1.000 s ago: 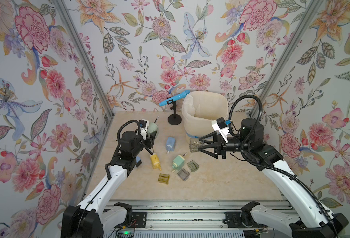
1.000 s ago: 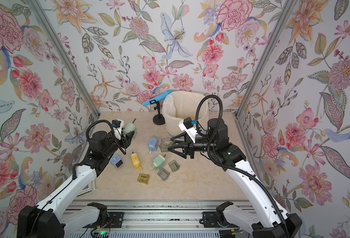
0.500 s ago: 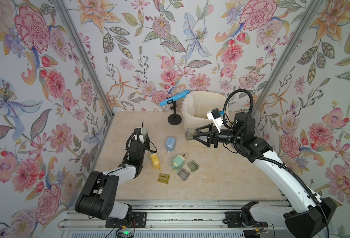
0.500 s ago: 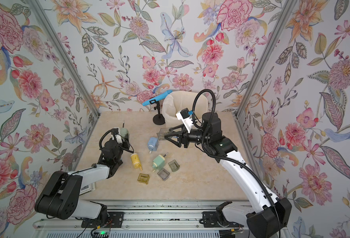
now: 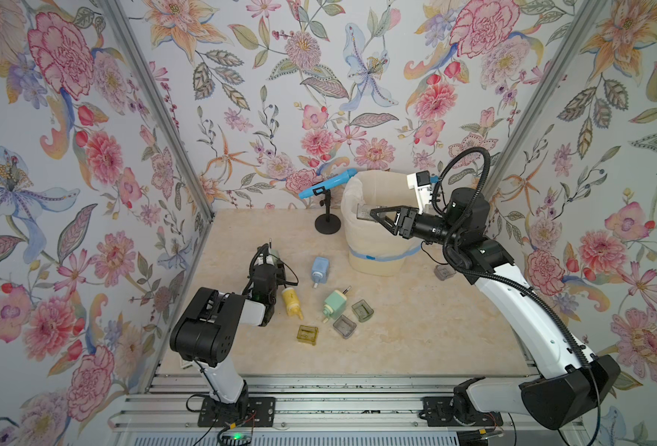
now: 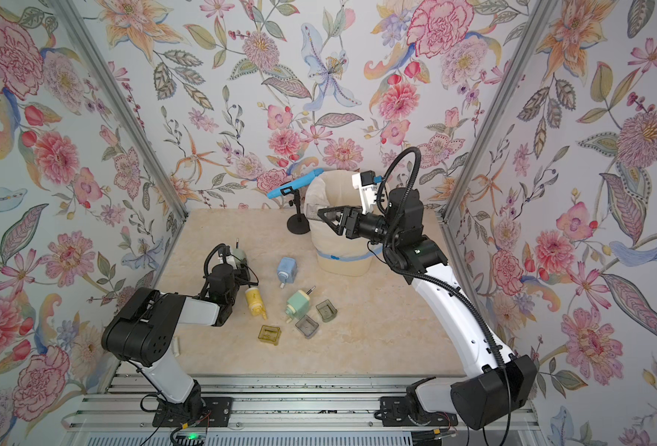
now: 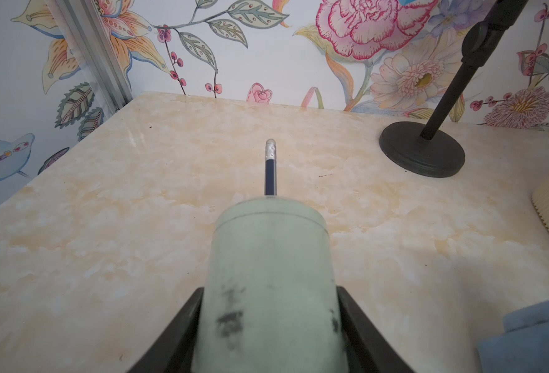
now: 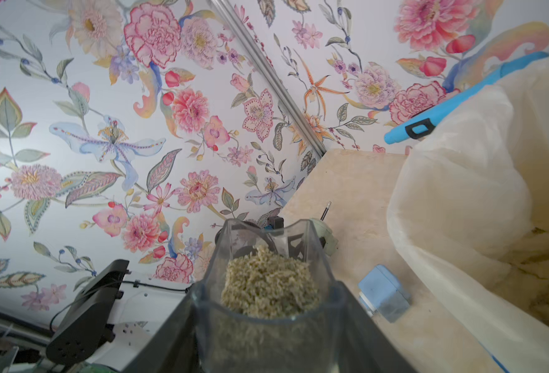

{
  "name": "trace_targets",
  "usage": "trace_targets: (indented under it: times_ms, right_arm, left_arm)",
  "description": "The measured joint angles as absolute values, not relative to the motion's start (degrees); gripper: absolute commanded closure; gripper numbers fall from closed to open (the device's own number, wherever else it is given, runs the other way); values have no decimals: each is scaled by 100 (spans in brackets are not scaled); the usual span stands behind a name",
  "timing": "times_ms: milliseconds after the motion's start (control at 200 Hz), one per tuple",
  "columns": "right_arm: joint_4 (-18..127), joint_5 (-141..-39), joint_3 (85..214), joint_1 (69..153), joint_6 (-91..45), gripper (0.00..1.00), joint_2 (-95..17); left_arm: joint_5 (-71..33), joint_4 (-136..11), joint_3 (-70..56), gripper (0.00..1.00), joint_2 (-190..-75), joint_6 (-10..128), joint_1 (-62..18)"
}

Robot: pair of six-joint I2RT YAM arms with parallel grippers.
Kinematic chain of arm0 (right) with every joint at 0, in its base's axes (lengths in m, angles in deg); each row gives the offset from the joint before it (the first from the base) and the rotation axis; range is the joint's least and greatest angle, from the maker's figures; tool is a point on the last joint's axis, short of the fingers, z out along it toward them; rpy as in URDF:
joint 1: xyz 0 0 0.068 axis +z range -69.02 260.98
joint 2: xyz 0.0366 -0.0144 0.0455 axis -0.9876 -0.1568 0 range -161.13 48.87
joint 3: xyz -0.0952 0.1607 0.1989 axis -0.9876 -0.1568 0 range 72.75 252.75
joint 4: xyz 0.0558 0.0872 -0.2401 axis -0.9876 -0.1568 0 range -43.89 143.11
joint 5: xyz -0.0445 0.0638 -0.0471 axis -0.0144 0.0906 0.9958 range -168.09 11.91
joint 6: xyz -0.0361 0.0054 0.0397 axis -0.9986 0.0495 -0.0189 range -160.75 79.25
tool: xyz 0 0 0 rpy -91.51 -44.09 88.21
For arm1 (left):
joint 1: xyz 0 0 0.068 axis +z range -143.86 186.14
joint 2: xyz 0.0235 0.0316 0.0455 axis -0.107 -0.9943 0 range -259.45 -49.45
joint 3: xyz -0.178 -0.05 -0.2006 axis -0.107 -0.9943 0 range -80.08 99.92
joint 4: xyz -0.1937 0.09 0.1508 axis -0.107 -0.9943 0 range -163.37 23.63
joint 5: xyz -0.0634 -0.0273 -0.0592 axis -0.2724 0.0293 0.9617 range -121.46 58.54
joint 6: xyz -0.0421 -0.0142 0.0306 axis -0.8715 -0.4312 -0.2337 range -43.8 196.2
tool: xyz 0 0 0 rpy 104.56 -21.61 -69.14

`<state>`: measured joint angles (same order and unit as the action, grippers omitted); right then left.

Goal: Take out the pencil sharpener tray and clean the shavings
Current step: Place the pencil sharpener at the center of the board.

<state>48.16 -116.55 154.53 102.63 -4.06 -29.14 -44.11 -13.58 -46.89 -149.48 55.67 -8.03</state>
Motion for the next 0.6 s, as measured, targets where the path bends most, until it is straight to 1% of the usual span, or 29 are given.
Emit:
trace_targets:
  times_ms: [85, 235, 390, 600]
  right_arm:
    - [5083, -11637, 15354, 10077, 230, 43, -3026]
    - [5347, -11550, 15330, 9858, 1126, 43, -3244]
    - [5824, -11443, 15208, 9732, 2179, 46, -3400]
    - [6099, -11115, 15225, 9705, 3344, 44, -3734]
  left_arm:
    - [-4407, -1349, -4645, 53, -14965, 5532, -803]
    - [-4391, -1353, -4617, 42, -14963, 5440, -803]
    - [-4389, -1358, -4617, 38, -14965, 5335, -803]
    - [-4389, -1358, -4608, 31, -14963, 5270, -803]
